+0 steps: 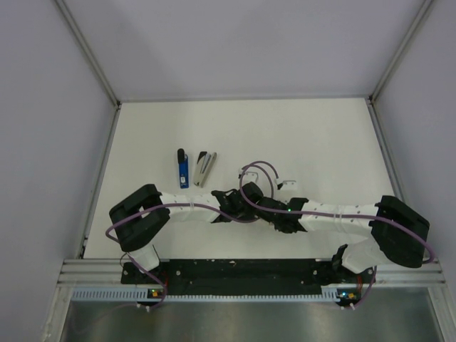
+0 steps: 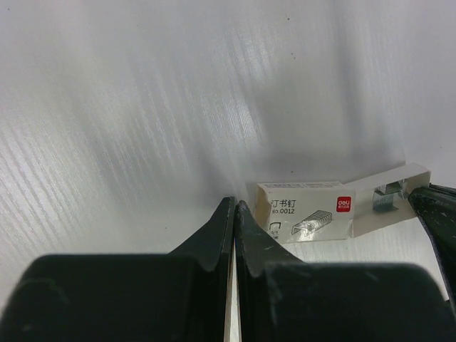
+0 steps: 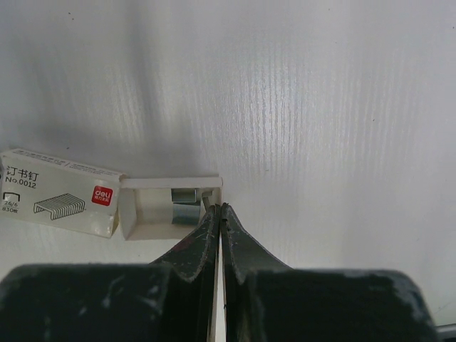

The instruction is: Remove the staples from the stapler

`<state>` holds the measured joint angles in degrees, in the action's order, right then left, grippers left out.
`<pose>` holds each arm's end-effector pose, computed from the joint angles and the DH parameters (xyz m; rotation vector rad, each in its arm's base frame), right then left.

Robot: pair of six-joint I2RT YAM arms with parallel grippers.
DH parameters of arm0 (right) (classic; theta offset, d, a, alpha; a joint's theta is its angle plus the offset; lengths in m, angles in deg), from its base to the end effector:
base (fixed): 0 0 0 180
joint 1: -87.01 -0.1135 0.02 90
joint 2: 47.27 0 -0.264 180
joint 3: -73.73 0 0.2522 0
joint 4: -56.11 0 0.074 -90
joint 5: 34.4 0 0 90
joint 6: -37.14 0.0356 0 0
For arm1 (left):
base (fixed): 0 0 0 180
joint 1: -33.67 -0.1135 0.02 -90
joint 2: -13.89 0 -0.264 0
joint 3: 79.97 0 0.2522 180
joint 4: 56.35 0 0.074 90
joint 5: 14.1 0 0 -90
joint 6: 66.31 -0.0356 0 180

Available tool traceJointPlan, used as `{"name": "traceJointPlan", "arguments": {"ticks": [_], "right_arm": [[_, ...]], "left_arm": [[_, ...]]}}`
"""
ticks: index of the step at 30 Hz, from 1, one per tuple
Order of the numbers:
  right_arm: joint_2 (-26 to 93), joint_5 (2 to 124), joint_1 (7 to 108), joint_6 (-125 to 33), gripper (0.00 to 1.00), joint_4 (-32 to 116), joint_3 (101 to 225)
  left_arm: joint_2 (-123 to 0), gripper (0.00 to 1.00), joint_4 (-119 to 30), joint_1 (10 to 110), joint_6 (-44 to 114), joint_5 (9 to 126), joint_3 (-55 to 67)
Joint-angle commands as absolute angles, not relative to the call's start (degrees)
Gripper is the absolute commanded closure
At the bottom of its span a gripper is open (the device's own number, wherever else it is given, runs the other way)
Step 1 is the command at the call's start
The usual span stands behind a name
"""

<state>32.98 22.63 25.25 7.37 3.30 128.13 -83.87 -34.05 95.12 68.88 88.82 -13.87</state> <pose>0.1224 0.1870 0.1619 0.0407 2.5427 -0.1440 0.1667 -0.2898 0.1548 0.2673 2.5349 -0.4923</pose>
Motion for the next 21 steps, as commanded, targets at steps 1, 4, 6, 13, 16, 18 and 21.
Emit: {"name": "traceJointPlan", "arguments": {"ticks": [1, 4, 6, 13, 16, 18, 21], "right_arm": [[35.1, 20.0, 24.8, 8.3, 1.00, 7.1, 133.6], [34.8, 19.3, 24.8, 8.4, 1.00, 7.1, 133.8], [34.8, 19.0, 24.9, 8.3, 1.00, 7.1, 134.0], [35.3, 19.4, 24.8, 7.8, 1.00, 7.1, 134.6], [35.3, 19.7, 24.8, 7.3, 1.00, 7.2, 134.2], [35.5, 19.9, 24.8, 7.1, 1.00, 7.3, 134.2], [35.2, 20.1, 24.8, 7.0, 0.99, 7.4, 133.9]], "left_arm": [[-84.3, 0.96, -33.9, 102.8, 69.9, 88.2, -14.4], [-84.6, 0.96, -34.0, 103.4, 70.3, 88.1, -14.4], [-84.7, 0.96, -34.1, 103.6, 70.3, 88.0, -14.2], [-85.9, 0.96, -34.6, 103.9, 69.4, 87.2, -12.6], [-85.8, 0.96, -34.4, 103.9, 69.0, 87.5, -12.2], [-85.6, 0.96, -34.0, 103.9, 68.5, 87.8, -11.8], [-85.6, 0.95, -33.4, 103.8, 67.8, 88.5, -11.5]]}}
